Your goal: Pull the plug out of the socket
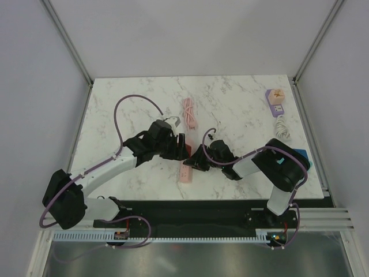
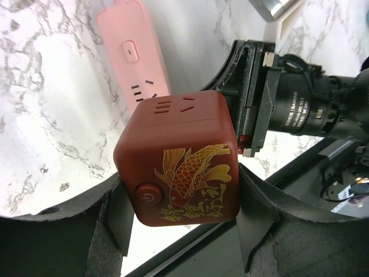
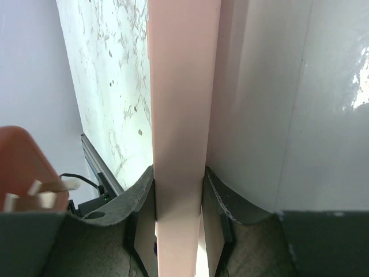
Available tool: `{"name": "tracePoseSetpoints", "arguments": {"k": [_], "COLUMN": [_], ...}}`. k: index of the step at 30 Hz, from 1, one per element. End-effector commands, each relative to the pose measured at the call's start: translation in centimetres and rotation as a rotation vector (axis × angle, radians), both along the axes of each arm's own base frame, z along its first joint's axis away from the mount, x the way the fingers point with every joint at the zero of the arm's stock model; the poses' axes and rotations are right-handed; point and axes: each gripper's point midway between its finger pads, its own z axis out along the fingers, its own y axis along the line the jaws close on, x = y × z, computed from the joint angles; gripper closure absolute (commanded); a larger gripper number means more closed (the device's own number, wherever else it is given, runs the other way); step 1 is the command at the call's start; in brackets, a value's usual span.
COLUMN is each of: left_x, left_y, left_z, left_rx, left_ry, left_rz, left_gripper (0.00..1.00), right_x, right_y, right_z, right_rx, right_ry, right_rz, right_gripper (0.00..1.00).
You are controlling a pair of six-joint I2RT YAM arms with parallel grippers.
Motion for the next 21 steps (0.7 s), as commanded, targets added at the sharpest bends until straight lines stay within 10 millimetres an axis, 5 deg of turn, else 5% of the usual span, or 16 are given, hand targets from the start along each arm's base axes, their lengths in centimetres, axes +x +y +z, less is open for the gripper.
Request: {"name": "tracePoseSetpoints", "arguments": {"k": [1, 4, 10, 14, 17, 21], "left_x": [0.4, 1.1, 1.0, 0.4, -0.4, -0.5], "left_y": [-0.8, 1.5, 6.0, 6.9, 6.6, 6.1], "left_z": [4.2, 4.5, 7.0, 7.4, 7.7, 7.8], "left_rx": [-0.143, -0.039, 0.059, 0.068, 0.043, 0.034], "left_ry": [-0.053, -0.093, -0.186, -0.178, -0.173, -0.167], "left_rz": [-0.002, 0.074, 0.183, 0.168, 0.131, 0.101], "left_gripper": [0.98, 0.98, 0.98, 0.98, 0.98, 0.98], "right_x": [-0.7, -0.7, 0.5, 1.6, 1.8, 2.1], "right_y": [-3.8, -2.6, 0.6, 1.8, 1.2, -1.1], "right_z": [-5.6, -5.4, -2.1, -0.9, -0.8, -0.7], "right_rx": [-0.212, -0.207, -0.079, -0.086, -0.147, -0.229], "right_ry": [0.061, 0.043, -0.077, -0.118, -0.138, -0.135], "right_rz": [-0.062, 0.020, 0.126, 0.168, 0.183, 0.161], "right_gripper": [1.00, 1.00, 1.00, 0.73, 0.47, 0.29]}}
